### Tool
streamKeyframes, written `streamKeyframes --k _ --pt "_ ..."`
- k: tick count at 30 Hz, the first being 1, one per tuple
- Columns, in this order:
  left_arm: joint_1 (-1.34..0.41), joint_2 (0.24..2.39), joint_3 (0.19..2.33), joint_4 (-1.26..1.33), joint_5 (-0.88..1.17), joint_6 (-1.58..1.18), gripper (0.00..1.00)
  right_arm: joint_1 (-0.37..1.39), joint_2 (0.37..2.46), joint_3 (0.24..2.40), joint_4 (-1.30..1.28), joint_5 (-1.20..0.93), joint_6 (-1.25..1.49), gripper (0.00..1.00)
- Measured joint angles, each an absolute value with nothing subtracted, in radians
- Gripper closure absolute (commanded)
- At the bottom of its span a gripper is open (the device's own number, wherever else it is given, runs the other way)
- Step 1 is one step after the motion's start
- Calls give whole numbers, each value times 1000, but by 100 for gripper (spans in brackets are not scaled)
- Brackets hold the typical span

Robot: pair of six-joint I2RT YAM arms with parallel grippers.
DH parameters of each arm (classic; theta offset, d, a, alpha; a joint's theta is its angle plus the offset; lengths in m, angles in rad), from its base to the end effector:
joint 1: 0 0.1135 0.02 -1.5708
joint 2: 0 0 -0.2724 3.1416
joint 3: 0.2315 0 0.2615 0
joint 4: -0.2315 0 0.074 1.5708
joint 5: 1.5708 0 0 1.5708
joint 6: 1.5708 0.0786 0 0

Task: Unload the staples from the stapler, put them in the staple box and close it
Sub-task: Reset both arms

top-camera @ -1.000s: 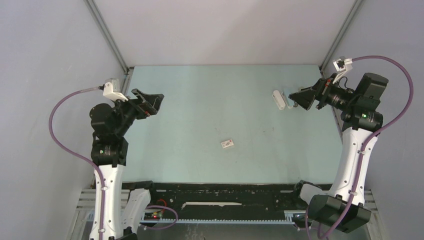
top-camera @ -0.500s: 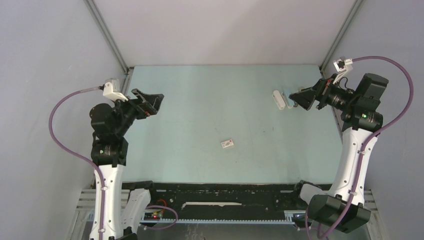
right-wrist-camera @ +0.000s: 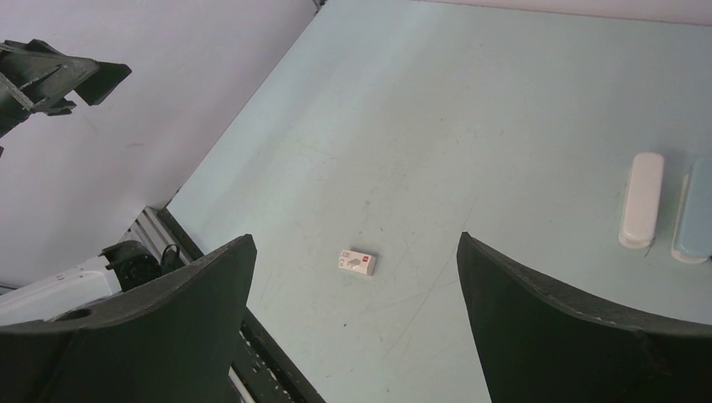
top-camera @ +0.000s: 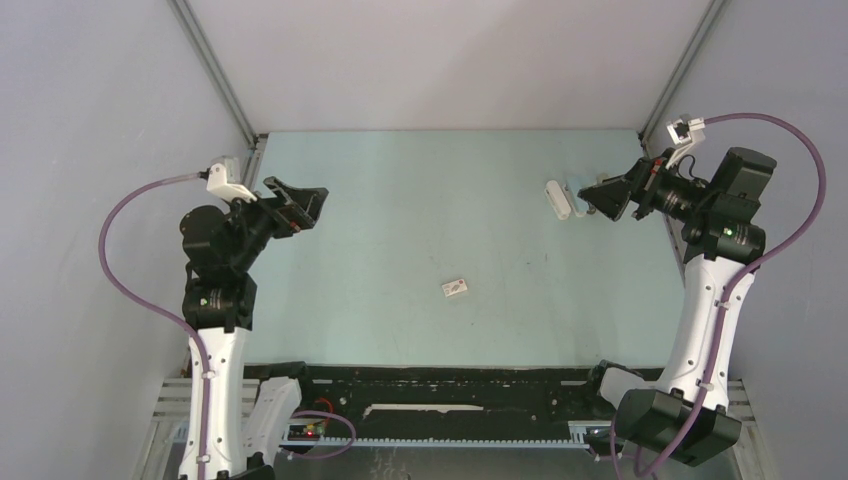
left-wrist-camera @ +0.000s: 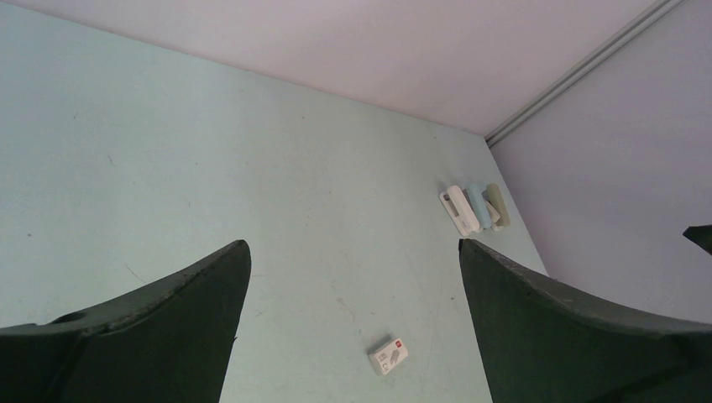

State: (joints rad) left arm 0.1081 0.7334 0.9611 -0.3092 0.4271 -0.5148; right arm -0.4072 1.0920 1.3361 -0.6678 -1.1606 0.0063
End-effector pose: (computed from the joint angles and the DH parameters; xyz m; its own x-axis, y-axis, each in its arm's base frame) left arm 0.1995 -0.0111 0.3999 -0.2242 -0.4751 -0.8509 0.2319 0.8220 -0.5201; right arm 0.2333 -0.0221 0.4317 -0.3813 0.1672 -0.9092 -0.6073 0.6962 0.3828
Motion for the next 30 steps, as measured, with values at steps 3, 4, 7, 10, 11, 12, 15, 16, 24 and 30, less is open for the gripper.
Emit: streamKeyframes --k 3,4,7,10,11,12,15,16,24,30 --pt "108 733 961 -310 427 -514 0 -410 1092 1336 -667 -1161 6 0" --pt "108 733 961 -310 427 -514 0 -411 1092 1336 -667 -1160 6 0" --pt "108 733 961 -310 427 -514 0 -411 1092 1331 -662 -1160 7 0" --pt "108 733 961 -309 427 -514 0 -412 1092 1327 -661 -1158 7 0" --pt "108 733 961 -310 427 -514 0 -412 1092 1327 -661 -1157 7 0" --pt "108 733 961 -310 427 -514 0 -412 1092 1327 -661 -1157 7 0" --pt "108 733 961 -310 427 -514 0 -412 1092 1327 -661 -1156 7 0" --pt "108 733 961 -310 427 -514 0 -412 1092 1327 -661 -1156 7 0" --pt "108 731 961 -310 430 -514 0 -413 1092 1327 -661 -1153 7 0" --pt "108 728 961 -310 430 -515 0 -413 1092 1327 -661 -1149 7 0"
